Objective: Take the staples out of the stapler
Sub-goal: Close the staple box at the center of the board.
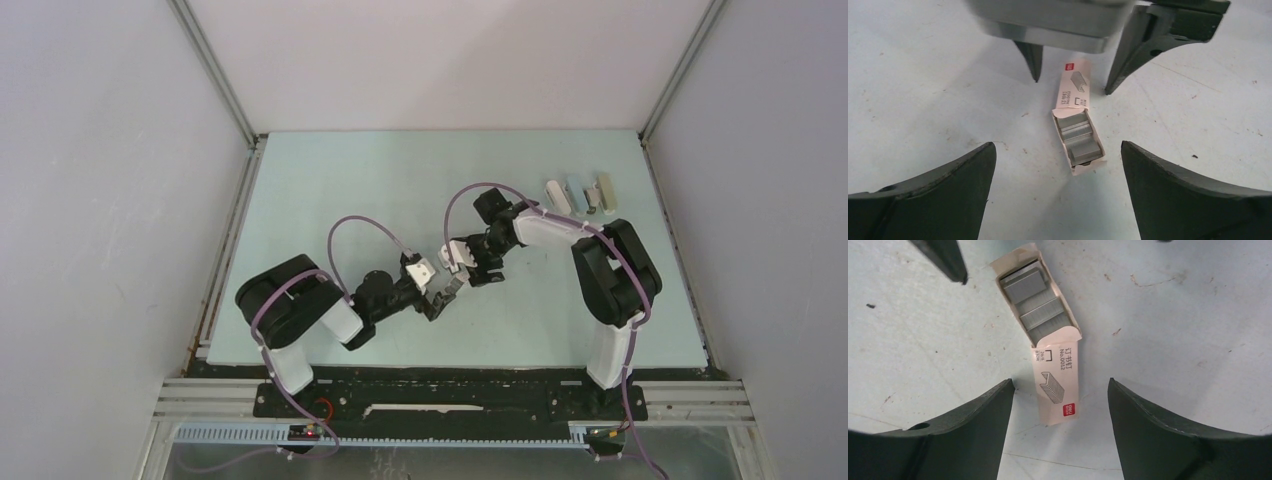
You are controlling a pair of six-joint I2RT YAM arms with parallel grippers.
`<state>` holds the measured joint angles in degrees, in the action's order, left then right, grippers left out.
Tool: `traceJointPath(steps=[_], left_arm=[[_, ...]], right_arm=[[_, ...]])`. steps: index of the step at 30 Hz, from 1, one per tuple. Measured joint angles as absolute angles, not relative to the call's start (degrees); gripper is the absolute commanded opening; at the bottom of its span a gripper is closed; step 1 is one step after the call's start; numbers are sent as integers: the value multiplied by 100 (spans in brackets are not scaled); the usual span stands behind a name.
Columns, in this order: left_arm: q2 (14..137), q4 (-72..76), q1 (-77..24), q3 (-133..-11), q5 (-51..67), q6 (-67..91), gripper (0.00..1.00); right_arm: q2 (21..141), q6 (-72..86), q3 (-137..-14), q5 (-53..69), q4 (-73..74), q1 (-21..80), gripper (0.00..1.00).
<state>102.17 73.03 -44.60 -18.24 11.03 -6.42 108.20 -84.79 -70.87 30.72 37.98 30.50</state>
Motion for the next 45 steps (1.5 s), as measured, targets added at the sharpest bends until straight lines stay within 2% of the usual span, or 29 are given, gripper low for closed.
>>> traceJointPath(steps=[12, 26, 33, 45], left_arm=[[10031, 7220, -4322, -1811, 893, -292, 99], [10213, 7015, -4322, -2067, 1446, -301, 85], [10473, 6884, -4368, -2390, 1717, -298, 83], [10816, 6580, -4488, -2578, 1590, -301, 67]], right_arm=[[10818, -8882, -7087, 3227, 4189, 2845, 79], [10890, -9190, -7481, 3358, 4663, 2777, 78], [11113, -9236, -7649, 3356, 4794, 2777, 74], [11163, -9203, -7736, 3363, 4836, 2733, 69]])
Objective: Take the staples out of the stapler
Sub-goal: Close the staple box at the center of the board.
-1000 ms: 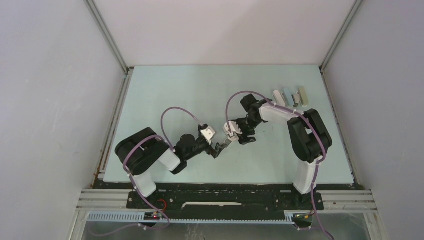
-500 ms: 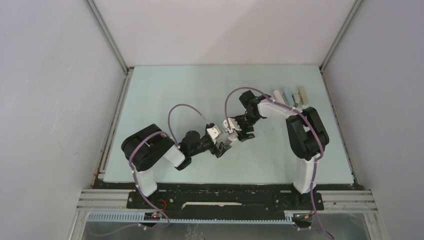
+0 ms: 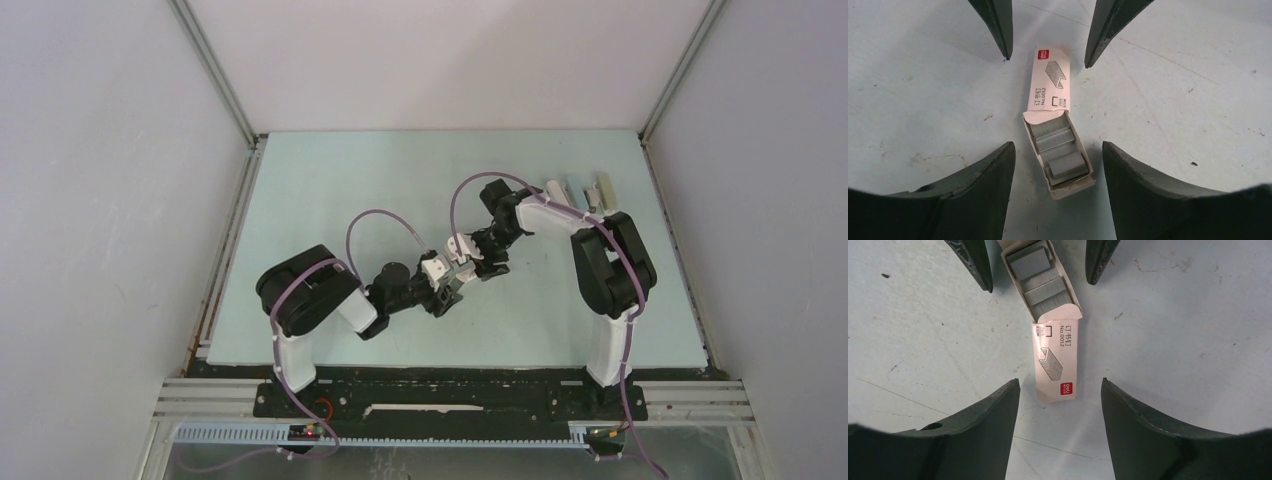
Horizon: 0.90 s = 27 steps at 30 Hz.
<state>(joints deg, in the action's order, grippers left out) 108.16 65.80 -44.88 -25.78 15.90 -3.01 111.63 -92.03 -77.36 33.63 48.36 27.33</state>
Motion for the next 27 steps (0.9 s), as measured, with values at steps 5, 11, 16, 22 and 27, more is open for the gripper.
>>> traceJointPath(steps=[5, 11, 16, 22, 27], left_arm=[[10866, 6493, -4504, -2650, 1457, -329, 53], [10868, 6324, -4504, -2764, 1365, -351, 49], [10871, 6292, -4504, -2781, 1365, -410, 44], [10871, 6281, -4504, -2788, 1402, -456, 39], [10871, 6278, -4504, -2788, 1435, -467, 37]], right_arm=[[11163, -9159, -7743, 3398, 4827, 2714, 67], [11163, -9063, -7743, 3400, 4768, 2689, 63], [11163, -8982, -7743, 3402, 4724, 2681, 60], [11163, -8965, -7743, 3415, 4731, 2681, 54], [11163, -8962, -7743, 3417, 4733, 2681, 52]])
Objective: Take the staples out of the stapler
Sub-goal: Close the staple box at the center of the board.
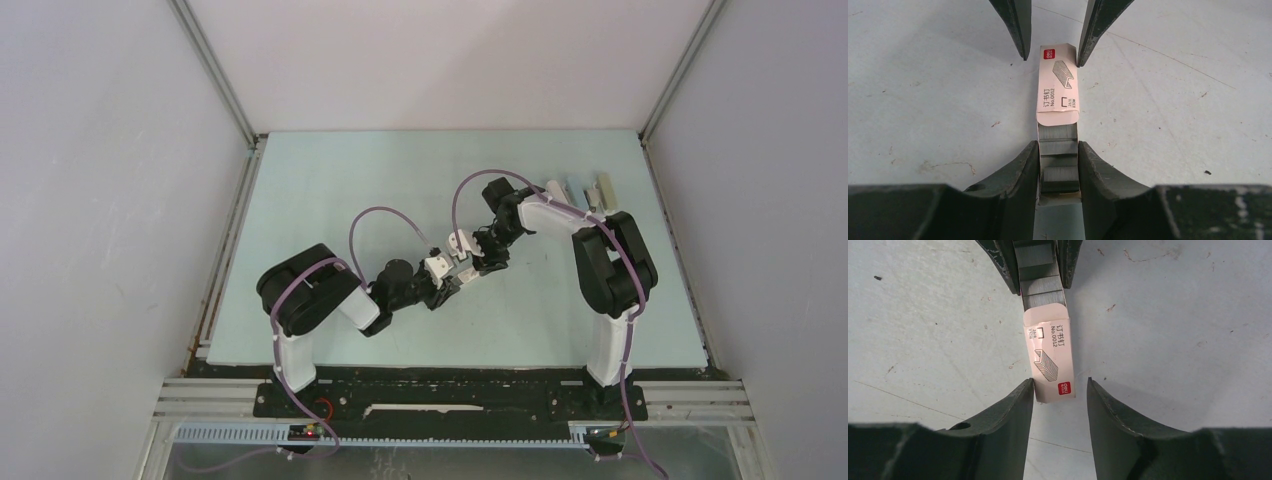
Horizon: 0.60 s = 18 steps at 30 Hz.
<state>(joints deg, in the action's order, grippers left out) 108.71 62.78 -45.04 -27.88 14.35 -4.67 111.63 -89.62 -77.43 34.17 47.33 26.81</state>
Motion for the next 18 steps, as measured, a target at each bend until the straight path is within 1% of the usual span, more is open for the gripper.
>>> traceJointPath(steps=[6, 18], left_arm=[[10871, 6278, -4504, -2788, 1479, -499, 36], [10871, 6278, -4469, -2788, 1594, -602, 35]], right_arm=[[11163, -8978, -7743, 3422, 4737, 2687, 51], [11163, -9144, -7743, 3411, 4866, 2703, 43]])
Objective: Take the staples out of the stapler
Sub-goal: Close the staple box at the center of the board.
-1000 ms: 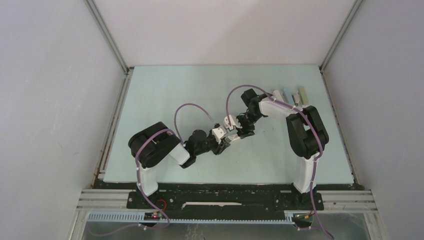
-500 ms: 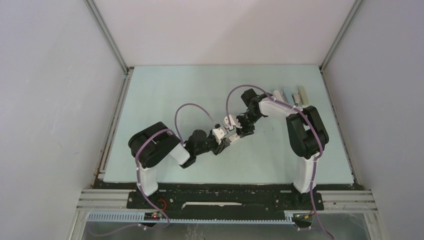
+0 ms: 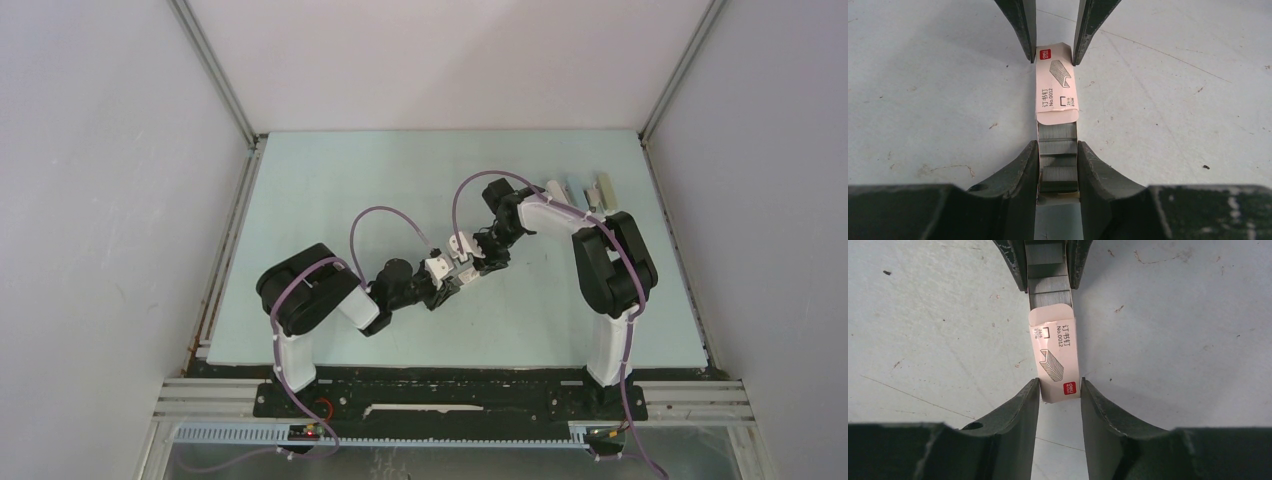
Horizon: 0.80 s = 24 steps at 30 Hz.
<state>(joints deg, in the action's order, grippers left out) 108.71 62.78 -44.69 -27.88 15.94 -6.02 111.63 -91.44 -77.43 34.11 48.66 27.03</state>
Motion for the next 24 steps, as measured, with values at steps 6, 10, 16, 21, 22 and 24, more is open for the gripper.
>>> traceJointPath(steps=[6, 10, 16, 21, 22, 24], left_arm=[[10871, 6276, -4431, -2788, 1688, -604, 35], [10873, 6281, -4405, -2788, 1721, -598, 35], [10877, 6285, -4372, -2788, 1835, -591, 35], [10877, 6285, -4351, -2788, 1929, -578, 34], [10877, 6285, -4340, -2788, 1962, -565, 34], [10877, 6285, -4331, -2788, 1988, -543, 34]], right_arm=[[11163, -9205, -7743, 3404, 4910, 2714, 42], [11163, -9229, -7743, 3404, 4947, 2718, 42], [11163, -9225, -7743, 3409, 4991, 2735, 42], [11163, -9153, -7743, 3404, 4989, 2749, 42], [11163, -9126, -7743, 3402, 4984, 2751, 43], [11163, -9080, -7743, 3393, 4971, 2757, 42]])
